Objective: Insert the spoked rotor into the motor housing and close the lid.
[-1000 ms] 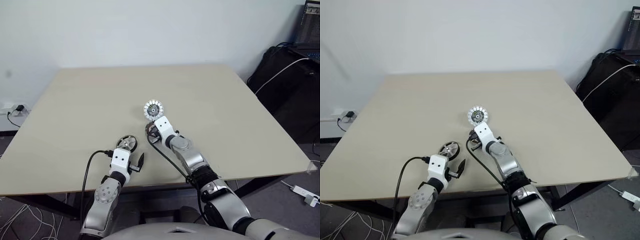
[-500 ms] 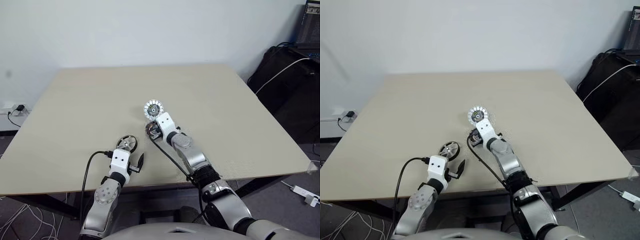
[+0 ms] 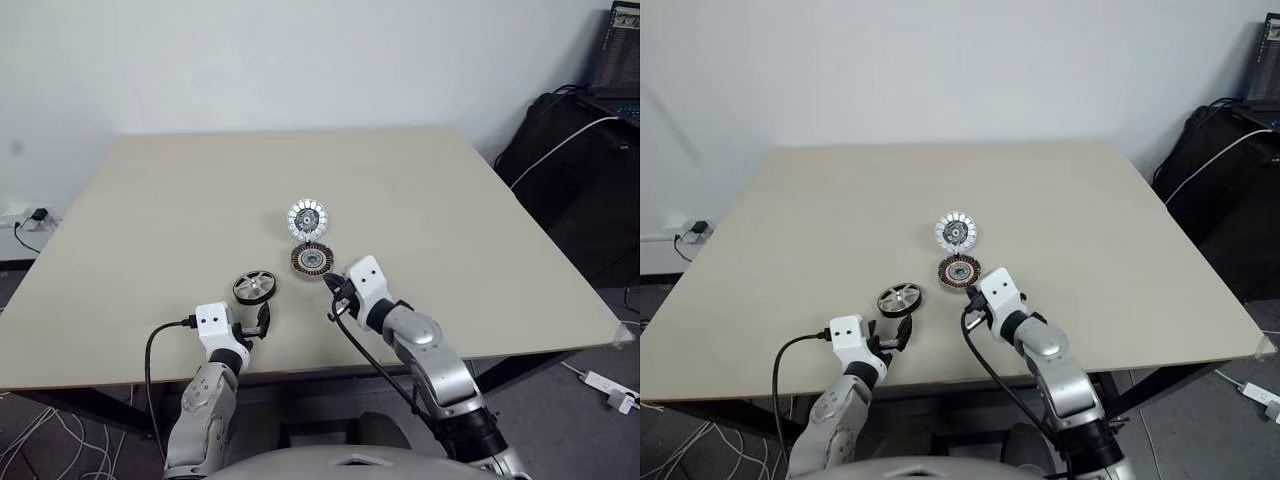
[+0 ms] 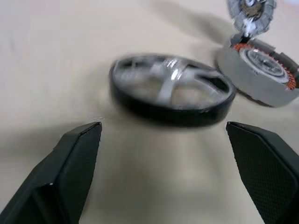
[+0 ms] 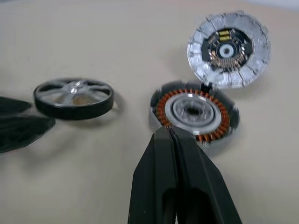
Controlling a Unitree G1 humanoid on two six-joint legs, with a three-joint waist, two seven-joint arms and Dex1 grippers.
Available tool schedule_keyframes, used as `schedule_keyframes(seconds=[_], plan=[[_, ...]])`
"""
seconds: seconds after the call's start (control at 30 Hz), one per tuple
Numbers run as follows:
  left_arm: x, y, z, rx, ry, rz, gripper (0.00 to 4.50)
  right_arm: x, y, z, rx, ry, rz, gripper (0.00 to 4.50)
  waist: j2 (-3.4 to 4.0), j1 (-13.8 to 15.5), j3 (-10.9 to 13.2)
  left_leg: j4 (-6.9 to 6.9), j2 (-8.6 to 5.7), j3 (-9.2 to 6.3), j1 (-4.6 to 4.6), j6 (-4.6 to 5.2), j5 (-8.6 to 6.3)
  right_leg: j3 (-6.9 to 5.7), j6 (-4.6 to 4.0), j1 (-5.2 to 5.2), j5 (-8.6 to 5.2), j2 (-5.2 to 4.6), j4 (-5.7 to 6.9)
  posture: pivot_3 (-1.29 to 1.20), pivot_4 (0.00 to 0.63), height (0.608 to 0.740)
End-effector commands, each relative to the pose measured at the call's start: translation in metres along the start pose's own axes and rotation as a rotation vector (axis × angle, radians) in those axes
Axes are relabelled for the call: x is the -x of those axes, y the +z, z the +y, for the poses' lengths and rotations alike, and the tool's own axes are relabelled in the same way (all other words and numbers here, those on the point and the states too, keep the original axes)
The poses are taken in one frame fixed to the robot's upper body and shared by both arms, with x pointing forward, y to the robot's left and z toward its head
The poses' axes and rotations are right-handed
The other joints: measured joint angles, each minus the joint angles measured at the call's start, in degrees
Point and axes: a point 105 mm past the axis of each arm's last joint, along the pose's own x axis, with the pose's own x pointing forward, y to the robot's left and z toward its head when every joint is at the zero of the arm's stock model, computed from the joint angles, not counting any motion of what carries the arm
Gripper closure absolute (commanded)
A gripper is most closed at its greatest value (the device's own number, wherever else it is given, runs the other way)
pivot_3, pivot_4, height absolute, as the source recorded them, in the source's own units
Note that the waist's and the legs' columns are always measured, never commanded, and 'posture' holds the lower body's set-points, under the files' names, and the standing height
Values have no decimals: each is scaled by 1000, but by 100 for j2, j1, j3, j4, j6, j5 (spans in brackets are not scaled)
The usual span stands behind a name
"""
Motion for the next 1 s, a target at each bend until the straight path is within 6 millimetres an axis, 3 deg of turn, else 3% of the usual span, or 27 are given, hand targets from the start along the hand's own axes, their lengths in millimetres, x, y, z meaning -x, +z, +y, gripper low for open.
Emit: schedule_keyframes(seconds=[0.03, 0.2, 0.47, 0.57, 0.87, 1.0], plan=[[-7, 13, -18, 78, -52, -27, 0, 8, 16, -6, -9, -45, -55, 4458, -1, 14, 2, 1, 0, 0, 0, 0, 0, 0, 0, 1, 0, 0, 0, 0, 0, 740], [-16, 21, -25, 133, -72, -31, 0, 12, 16, -7, -33, -75, -58, 4458, -20, 51, 13, 11, 0, -2, 0, 0, 0, -3, 5, 8, 2, 0, 0, 0, 0, 740], [-29, 31, -43, 369, -163, -12, 0, 12, 16, -6, -43, -88, -64, 4458, -23, 73, 15, 10, -3, -5, -3, 0, -1, -3, -11, 8, 10, 19, -5, 0, 0, 740], [-32, 29, -45, 436, -161, 13, 595, 14, 16, -8, -48, -103, -63, 4500, -25, 97, 17, 11, -6, -4, -3, 1, -1, -3, -16, 11, 13, 23, -7, 0, 0, 740], [-32, 25, -40, 529, -124, 36, 3573, 15, 14, -11, -52, -124, -59, 4500, -30, 134, 14, 16, -6, -5, -2, 1, 0, -6, -10, 16, 10, 26, -7, 0, 0, 740], [-30, 31, -38, 545, -134, 0, 4004, 15, 13, -11, -55, -126, -56, 4500, -31, 110, 5, 16, -4, -5, 16, 1, -1, -4, 3, 32, 2, 25, -7, 0, 0, 740]])
